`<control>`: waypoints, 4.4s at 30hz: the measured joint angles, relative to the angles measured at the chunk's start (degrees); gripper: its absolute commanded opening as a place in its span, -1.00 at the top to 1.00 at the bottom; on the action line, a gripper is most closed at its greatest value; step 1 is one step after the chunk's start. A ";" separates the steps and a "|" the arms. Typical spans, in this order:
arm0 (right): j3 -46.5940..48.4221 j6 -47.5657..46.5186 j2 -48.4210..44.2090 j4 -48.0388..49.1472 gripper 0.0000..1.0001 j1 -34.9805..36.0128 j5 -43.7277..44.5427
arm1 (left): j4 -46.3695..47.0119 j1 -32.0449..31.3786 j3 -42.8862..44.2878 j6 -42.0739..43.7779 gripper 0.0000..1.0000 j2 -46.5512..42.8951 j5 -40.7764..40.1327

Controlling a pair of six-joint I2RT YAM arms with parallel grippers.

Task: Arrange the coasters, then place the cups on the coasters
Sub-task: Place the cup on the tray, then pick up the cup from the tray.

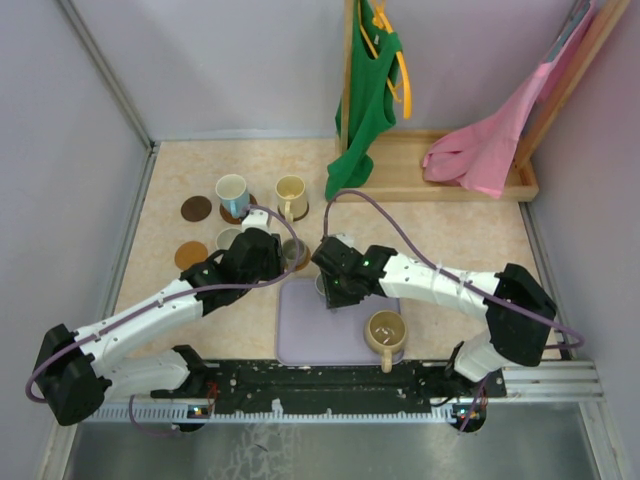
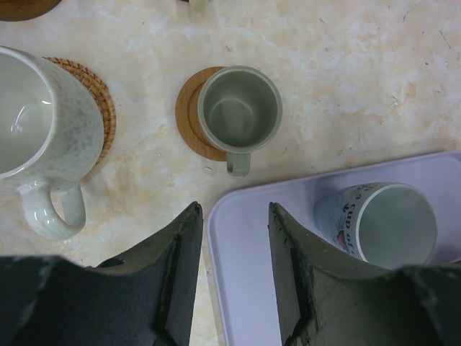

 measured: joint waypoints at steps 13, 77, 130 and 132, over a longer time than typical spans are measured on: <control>0.52 0.00 2.62 1.14 0.47 1.38 -0.92 | -0.04 0.00 -0.15 0.02 0.04 -0.02 -0.02; 2.16 -12.07 -27.12 -12.83 0.42 -14.82 4.04 | -7.34 -30.99 9.46 -24.79 -0.04 22.80 -14.93; 0.17 -9.92 -27.56 -13.49 0.42 -14.99 3.23 | 3.96 -27.69 5.81 -15.65 1.00 25.88 -15.93; 0.02 -9.92 -27.82 -13.38 0.42 -14.99 3.28 | 3.82 -27.69 5.88 -15.63 1.00 25.88 -15.96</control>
